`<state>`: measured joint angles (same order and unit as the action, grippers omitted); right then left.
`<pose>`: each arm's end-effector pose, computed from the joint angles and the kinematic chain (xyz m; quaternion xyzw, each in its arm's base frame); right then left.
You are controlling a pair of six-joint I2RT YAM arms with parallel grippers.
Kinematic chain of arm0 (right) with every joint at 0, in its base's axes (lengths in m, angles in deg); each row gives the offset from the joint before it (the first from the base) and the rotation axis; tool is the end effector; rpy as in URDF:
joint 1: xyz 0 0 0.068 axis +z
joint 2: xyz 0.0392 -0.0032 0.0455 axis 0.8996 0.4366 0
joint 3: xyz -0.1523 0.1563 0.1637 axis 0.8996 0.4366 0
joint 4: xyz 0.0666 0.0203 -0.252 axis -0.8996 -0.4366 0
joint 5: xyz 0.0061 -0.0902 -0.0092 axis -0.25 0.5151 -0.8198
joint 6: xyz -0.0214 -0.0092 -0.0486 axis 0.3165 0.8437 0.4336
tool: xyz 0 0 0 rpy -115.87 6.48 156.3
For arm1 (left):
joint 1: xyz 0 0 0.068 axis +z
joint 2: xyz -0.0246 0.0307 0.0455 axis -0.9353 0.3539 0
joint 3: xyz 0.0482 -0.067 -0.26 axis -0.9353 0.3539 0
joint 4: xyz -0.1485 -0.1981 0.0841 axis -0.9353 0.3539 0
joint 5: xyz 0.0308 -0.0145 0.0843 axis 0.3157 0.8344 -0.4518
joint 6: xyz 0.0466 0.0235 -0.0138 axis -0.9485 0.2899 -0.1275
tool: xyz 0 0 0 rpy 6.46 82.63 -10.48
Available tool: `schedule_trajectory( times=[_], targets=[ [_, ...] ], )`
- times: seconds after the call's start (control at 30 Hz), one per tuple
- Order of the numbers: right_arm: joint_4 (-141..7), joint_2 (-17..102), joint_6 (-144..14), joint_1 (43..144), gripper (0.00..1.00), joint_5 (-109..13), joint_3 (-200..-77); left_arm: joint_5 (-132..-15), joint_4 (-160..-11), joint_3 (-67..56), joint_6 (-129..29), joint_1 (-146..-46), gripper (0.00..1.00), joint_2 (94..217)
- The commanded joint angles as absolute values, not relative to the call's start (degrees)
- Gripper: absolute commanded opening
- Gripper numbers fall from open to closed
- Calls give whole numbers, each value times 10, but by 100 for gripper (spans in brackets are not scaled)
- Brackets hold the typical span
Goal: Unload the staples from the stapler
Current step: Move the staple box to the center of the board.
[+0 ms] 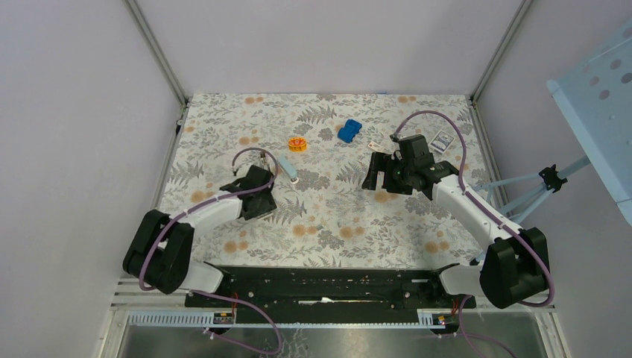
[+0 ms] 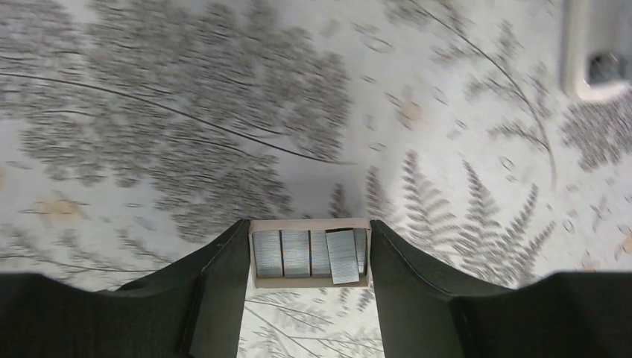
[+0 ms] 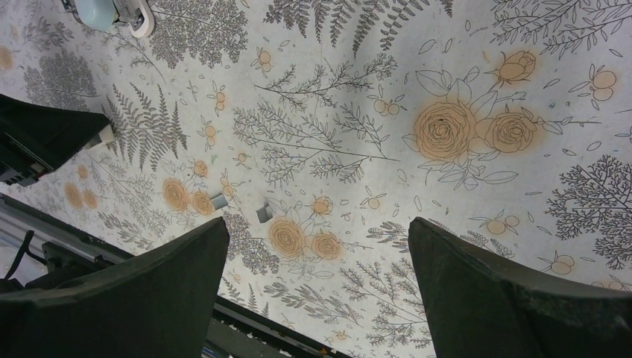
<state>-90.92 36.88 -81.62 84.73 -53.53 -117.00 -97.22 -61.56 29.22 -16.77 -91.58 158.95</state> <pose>0.2580 0.1054 0.2583 -0.0200 0.9213 0.2355 0.3087 0.2265 -0.0828 0.1585 -0.2224 0.9390 -0.0179 0.2617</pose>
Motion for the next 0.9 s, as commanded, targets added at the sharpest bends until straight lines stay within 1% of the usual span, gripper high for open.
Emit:
schedule_trajectory(
  times=[0.0,0.13,0.23,0.5,0.67,0.87],
  targets=[
    [-904,347,-817,847,98,-540,-1173,-935,-620,266,-149,-981,51,1630],
    [-909,342,-816,846,98,-536,-1171,-941,-618,220,-141,-1048,51,1667],
    [-909,336,-819,847,98,-533,-1168,-946,-619,181,-133,-1082,52,1701],
    [-919,315,-820,846,99,-525,-1157,-943,-621,90,-154,-1107,52,1800],
    [-929,301,-817,847,99,-511,-1152,-928,-618,38,-163,-1137,52,1841],
    [-932,281,-822,847,99,-505,-1135,-922,-607,1,-137,-1169,53,1872]
  ],
)
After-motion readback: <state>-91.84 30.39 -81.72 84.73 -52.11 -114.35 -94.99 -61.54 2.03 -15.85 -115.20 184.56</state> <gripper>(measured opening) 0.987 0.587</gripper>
